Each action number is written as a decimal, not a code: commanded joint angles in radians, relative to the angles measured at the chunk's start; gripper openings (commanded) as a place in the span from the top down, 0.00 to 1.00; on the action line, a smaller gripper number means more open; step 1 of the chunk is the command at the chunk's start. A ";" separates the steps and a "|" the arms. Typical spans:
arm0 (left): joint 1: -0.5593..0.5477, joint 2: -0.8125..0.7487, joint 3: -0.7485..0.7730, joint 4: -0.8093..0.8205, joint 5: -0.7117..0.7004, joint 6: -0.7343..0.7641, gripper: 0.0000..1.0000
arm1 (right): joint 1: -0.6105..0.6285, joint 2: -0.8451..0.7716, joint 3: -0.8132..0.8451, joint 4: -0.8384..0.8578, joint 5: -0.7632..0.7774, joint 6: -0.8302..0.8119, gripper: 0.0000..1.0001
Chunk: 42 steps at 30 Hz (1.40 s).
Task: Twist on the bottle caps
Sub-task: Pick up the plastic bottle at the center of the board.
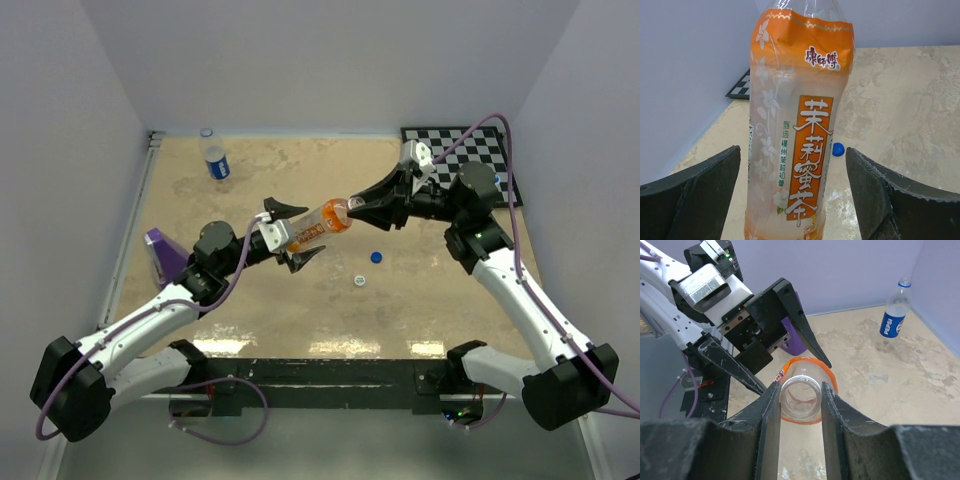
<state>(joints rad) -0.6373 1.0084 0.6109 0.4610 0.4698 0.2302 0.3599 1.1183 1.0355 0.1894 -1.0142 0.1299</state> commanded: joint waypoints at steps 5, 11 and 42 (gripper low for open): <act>-0.005 0.025 0.004 0.096 0.053 -0.058 0.07 | 0.007 -0.023 -0.009 0.087 -0.047 0.050 1.00; -0.004 0.039 0.001 0.108 0.059 -0.066 0.12 | 0.005 -0.029 -0.015 0.107 -0.052 0.069 1.00; -0.002 -0.154 0.035 -0.205 -0.402 -0.127 0.77 | 0.005 -0.106 0.089 -0.177 0.308 0.048 0.01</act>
<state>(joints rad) -0.6437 0.9161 0.6003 0.3748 0.2726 0.1150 0.3664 1.0378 1.0420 0.1673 -0.9031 0.2230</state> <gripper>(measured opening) 0.517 0.946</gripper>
